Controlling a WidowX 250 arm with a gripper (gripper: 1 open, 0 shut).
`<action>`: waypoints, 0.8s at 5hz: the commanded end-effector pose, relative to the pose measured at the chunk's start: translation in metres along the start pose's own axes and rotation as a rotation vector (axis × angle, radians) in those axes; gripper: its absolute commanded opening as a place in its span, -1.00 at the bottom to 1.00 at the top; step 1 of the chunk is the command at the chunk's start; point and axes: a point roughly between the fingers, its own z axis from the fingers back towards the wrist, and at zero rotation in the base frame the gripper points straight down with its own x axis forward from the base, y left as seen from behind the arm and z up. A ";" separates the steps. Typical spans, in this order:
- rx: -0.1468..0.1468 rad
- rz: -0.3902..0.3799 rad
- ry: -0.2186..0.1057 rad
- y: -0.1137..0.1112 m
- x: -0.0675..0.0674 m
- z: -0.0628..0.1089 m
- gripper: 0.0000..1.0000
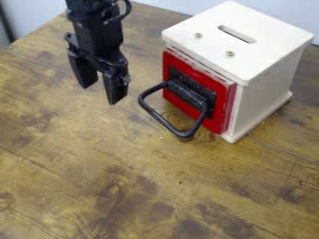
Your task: Close the drawer
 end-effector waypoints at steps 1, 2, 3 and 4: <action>0.052 0.056 -0.107 0.012 0.002 0.033 1.00; 0.047 0.075 -0.098 0.010 -0.001 0.026 1.00; 0.053 0.140 -0.096 0.011 0.000 0.036 1.00; 0.064 0.186 -0.118 0.012 0.005 0.047 1.00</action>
